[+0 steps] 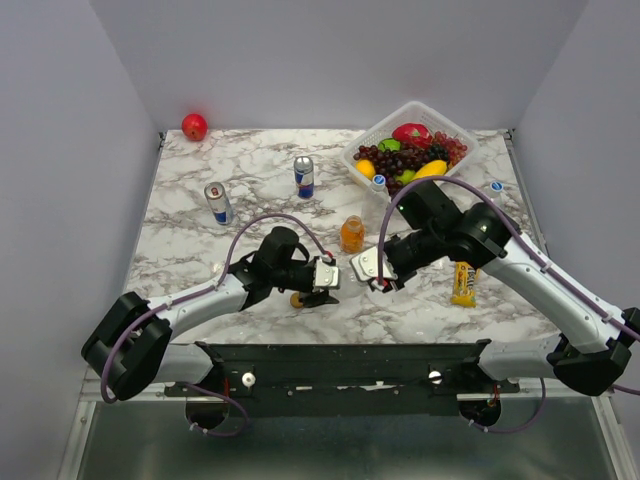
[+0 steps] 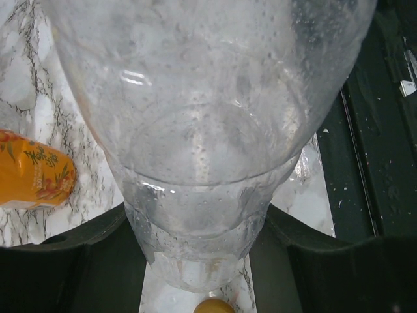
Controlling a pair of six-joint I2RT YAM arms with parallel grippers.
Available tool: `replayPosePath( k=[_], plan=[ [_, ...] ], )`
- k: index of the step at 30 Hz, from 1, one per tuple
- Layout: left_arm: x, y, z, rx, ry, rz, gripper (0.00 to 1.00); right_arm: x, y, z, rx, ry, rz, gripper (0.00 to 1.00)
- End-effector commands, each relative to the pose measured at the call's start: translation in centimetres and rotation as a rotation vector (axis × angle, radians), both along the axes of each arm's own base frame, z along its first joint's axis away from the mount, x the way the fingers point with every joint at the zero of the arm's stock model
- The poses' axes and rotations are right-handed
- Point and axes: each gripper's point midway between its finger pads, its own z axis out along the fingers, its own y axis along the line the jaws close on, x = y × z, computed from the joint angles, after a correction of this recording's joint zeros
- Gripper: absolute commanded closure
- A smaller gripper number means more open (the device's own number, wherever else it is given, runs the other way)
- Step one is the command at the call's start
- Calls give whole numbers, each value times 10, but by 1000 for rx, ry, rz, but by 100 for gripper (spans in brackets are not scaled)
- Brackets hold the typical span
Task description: Screw on the bottle caps
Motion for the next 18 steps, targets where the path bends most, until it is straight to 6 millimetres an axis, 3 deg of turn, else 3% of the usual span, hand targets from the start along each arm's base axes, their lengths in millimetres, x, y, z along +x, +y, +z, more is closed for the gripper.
replayPosePath(
  k=[1, 7, 18],
  plan=[
    [6, -16, 32, -79, -61, -30, 100, -8, -3, -17, -54, 40, 25, 61],
    [13, -15, 40, -105, -73, 30, 100, 5, -4, -25, -86, 39, -79, 61],
    [49, -12, 85, -289, -210, 268, 100, 18, 3, -36, -168, 211, -318, 64]
  ],
)
